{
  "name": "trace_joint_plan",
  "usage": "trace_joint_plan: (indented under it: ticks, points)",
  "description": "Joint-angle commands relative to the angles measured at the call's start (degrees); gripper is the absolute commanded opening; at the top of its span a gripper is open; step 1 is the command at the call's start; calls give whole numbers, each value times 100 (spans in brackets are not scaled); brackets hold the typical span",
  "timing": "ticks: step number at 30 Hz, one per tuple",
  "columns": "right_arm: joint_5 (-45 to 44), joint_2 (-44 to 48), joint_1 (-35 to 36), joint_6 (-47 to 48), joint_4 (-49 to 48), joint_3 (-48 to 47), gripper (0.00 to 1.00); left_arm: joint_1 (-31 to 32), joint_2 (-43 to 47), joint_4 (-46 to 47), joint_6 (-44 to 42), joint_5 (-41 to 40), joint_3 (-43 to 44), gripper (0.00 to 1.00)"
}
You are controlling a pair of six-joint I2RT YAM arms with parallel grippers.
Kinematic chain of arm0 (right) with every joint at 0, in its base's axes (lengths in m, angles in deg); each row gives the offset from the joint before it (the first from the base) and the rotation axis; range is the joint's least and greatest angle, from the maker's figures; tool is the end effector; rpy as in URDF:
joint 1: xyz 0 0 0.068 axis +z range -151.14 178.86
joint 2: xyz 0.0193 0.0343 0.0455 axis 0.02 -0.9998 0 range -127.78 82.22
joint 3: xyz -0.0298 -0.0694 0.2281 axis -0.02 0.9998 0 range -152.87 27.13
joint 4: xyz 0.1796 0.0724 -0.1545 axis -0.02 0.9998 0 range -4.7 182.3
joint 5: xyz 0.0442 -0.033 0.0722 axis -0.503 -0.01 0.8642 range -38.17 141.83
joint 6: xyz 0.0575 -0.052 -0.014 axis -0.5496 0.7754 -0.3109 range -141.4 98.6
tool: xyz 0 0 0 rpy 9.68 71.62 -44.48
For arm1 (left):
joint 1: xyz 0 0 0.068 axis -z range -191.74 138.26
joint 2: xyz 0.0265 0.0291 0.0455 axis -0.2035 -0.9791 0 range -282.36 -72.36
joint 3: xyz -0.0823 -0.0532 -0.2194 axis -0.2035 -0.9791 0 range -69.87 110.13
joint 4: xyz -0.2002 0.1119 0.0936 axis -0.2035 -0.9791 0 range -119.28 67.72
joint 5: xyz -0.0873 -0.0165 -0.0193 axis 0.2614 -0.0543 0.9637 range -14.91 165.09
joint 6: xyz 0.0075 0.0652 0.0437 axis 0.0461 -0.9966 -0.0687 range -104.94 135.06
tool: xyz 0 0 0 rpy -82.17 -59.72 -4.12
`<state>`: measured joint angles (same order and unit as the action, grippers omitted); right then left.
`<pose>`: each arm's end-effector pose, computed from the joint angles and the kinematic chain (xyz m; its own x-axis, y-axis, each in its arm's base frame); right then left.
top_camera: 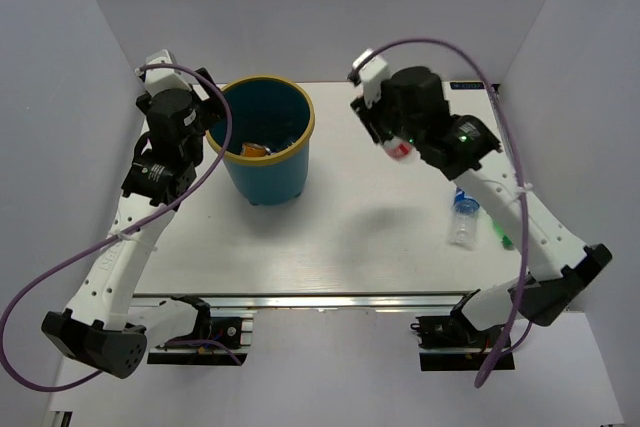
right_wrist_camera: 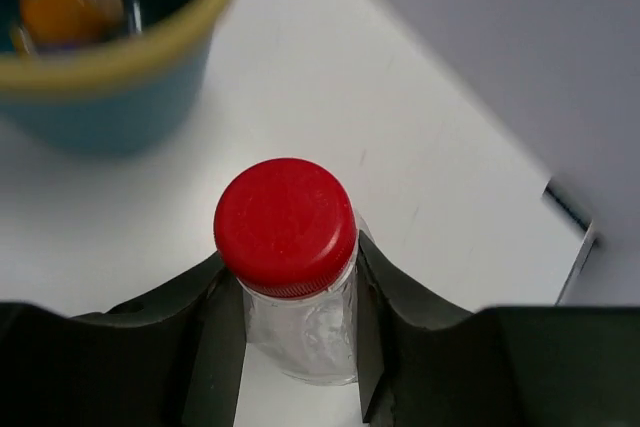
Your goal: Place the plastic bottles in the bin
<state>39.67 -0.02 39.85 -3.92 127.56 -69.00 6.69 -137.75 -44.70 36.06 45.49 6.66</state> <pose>0.2518 0.2000 0.3886 -0.1916 -0.5555 -0.8091 -0.5859 0.7261 -0.3598 0.2655 -0.0533 0.4002 -0.1070 -0.2928 -0.9502 -0.2388 0.9352 -0.2613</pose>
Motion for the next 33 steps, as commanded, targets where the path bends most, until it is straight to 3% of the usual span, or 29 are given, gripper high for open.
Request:
trace_joint_plan:
  ticks: [1, 3, 5, 9, 11, 14, 16, 17, 19, 24, 27, 30, 31, 32, 33]
  points:
    - [440, 226, 154, 229, -1919, -450, 13, -42, 193, -96, 1, -230, 55, 98]
    - [1722, 103, 251, 19, -2984, -563, 13, -33, 193, -123, 36, -300, 28, 98]
    - [2146, -46, 339, -305, -3407, -826, 12, -42, 175, -149, 124, -370, 11, 98]
    - [3095, -353, 392, -1148, -5494, -609, 19, -51, 193, -246, 203, -615, -112, 98]
    - [3604, -739, 435, -1630, -5440, -966, 19, -68, 210, -263, 238, -696, -156, 98]
    - [3871, -1662, 453, -2106, -4563, -1994, 25, -94, 202, -290, 230, -731, -156, 98]
    - [3687, -2050, 445, -2082, -3947, -2381, 39, -121, 184, -325, 212, -836, -112, 98]
    - [3329, -2086, 453, -2029, -3797, -2418, 60, -138, 184, -351, 212, -880, -86, 98]
    - [3055, -1990, 445, -1836, -3586, -2375, 87, -173, 193, -378, 203, -1029, -42, 98]
    - [2150, -1077, 138, -1580, -2909, -1928, 89, -595, 272, -220, 194, -775, -24, 98]
    - [948, -93, -336, -1712, -2540, -656, 89, -824, 141, -141, 212, -468, -59, 98]
    - [-467, 672, -1161, -2632, -1479, 687, 89, -1035, -79, -140, 291, -143, -16, 98]
    - [-897, 822, -1433, -3453, -1162, 1032, 89, -1096, -132, -123, 300, -81, -24, 98]
    - [-1389, 1110, -1984, -3731, -872, 1401, 89, -1262, -167, -105, 326, 33, -16, 98]
    - [-1472, 1261, -2242, -3916, -582, 2144, 89, -1394, -202, -79, 361, 182, -16, 98]
